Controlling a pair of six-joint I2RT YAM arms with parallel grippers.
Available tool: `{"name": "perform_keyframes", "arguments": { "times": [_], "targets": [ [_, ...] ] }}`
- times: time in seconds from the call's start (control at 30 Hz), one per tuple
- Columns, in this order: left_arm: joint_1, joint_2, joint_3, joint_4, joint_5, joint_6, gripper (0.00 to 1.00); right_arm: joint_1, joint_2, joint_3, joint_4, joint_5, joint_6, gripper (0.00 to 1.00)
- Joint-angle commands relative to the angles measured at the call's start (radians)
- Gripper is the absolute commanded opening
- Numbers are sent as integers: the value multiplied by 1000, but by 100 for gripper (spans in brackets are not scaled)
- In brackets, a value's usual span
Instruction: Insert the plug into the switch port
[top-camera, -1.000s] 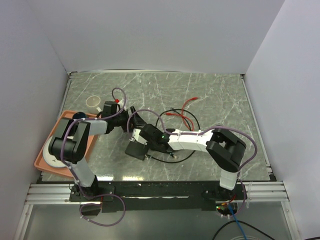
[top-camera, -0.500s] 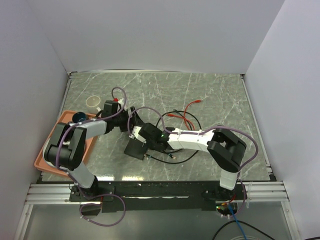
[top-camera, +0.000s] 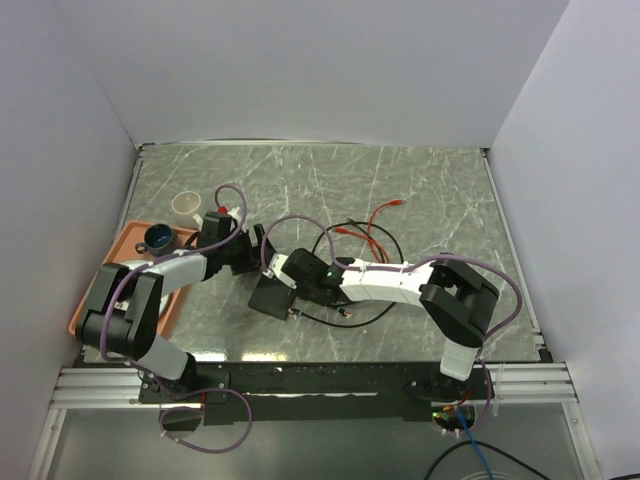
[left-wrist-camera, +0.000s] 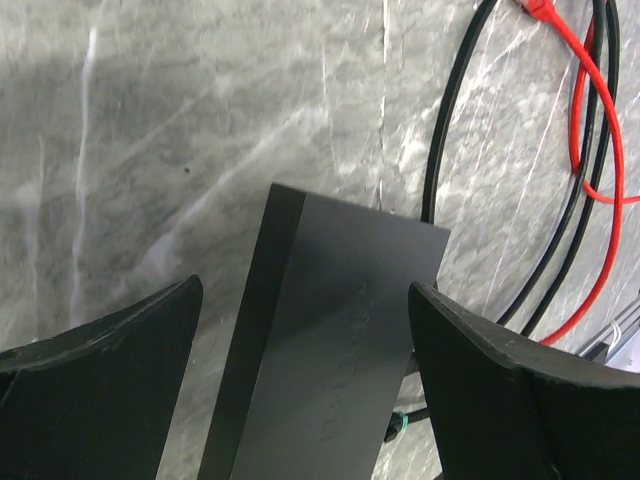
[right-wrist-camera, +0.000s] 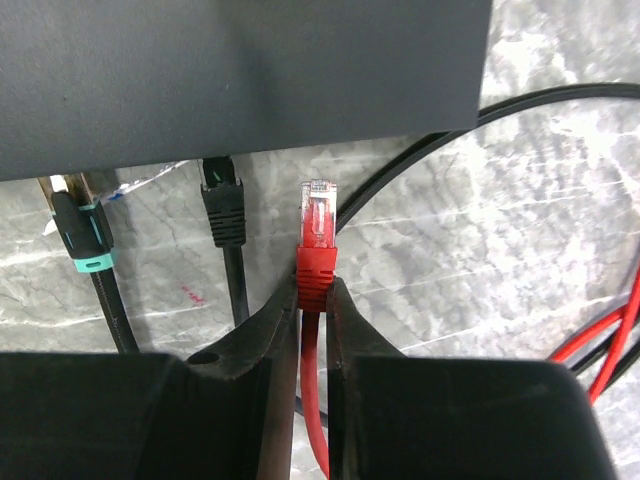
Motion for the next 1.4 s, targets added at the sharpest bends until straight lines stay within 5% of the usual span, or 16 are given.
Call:
{"name": "perform_keyframes", "arguments": {
  "times": [0.0, 0.73, 1.37],
  "targets": [
    [-3, -44, -24, 25, 19, 2, 89, 10, -31, -19, 38, -6, 29, 0],
    [-12, -64, -73, 61, 76, -23, 80, 33, 93, 78, 41, 33, 61, 0],
    [-14, -64, -87, 59, 79, -15, 78, 30, 45, 26, 153, 107, 128, 0]
  ]
}}
